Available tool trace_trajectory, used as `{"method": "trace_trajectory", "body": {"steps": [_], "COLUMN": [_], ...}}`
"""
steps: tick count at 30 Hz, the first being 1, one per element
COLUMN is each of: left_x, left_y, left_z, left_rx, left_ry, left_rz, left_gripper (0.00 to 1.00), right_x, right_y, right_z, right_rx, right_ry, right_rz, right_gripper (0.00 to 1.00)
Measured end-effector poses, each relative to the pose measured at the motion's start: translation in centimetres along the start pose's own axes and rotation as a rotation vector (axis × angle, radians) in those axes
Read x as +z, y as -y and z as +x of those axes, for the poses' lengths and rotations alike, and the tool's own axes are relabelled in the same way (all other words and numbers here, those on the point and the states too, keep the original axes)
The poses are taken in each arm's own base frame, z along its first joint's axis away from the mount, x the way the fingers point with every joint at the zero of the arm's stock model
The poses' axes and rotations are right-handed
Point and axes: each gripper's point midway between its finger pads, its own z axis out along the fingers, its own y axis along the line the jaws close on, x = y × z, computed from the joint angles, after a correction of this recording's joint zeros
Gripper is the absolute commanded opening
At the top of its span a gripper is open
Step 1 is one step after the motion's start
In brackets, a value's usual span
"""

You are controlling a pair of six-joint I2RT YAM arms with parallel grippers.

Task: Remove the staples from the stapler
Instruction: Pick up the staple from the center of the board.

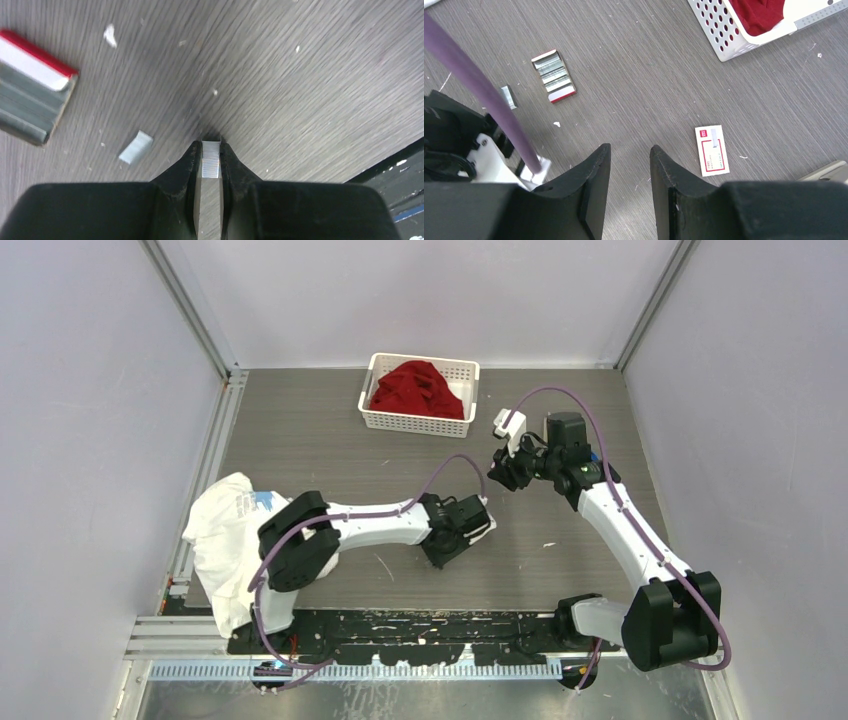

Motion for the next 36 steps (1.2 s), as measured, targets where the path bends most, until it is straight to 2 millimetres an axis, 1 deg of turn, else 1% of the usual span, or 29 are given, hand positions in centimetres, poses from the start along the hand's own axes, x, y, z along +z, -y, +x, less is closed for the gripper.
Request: {"method": "trace_trajectory", "body": {"steps": [3,5,9,14,17,20,22,26,32,36], "left_x": [-0.6,-1.0,-2.0,-4.0,-5.3,-6.2,-6.5,-6.6,-7.2,-6.8], "left_y": [-0.2,-0.4,-0.8,-1.9,-3.3,-5.4,-6.7,-8.8,-10.5,-11.2], "left_z": [1.3,1.8,2.0,1.3,0.7,0.1,-0.3,-0.8,-1.5,-1.8], "left_rx": [-0.040,-0.064,-0.119,-0.198,-0.267,-0.359,-0.429,-0.531,-0.643,-0.692], "left_ry": [-0.001,0.010,0.067,0.190,0.274,0.355,0.404,0.467,0.527,0.543], "left_rz": [-0.013,-0.024,-0.045,-0.076,-0.106,-0.142,-0.165,-0.217,-0.305,-0.346], "left_gripper": [0.00,0.00,0.00,0.00,0.00,0.00,0.00,0.00,0.00,0.00], "right_x": [0.0,0.0,0.1,0.1,0.1,0.1,0.1,0.2,0.2,0.2], "right_y": [-0.1,-0.1,-0.2,-0.3,-0.3,-0.5,-0.5,-0.6,-0.8,-0.9], "right_z": [0.1,0.2,0.2,0.2,0.2,0.3,0.3,0.3,0.2,0.3], "right_rx": [0.001,0.003,0.004,0.004,0.005,0.007,0.009,0.010,0.011,0.013], "right_ry": [-0.001,-0.002,-0.001,0.001,0.002,0.001,0.002,0.005,0.009,0.009], "right_rz": [-0.002,-0.005,-0.008,-0.012,-0.016,-0.020,-0.022,-0.028,-0.036,-0.042], "right_gripper": [0.40,0.40,0.40,0.40,0.40,0.40,0.40,0.40,0.40,0.40]}}
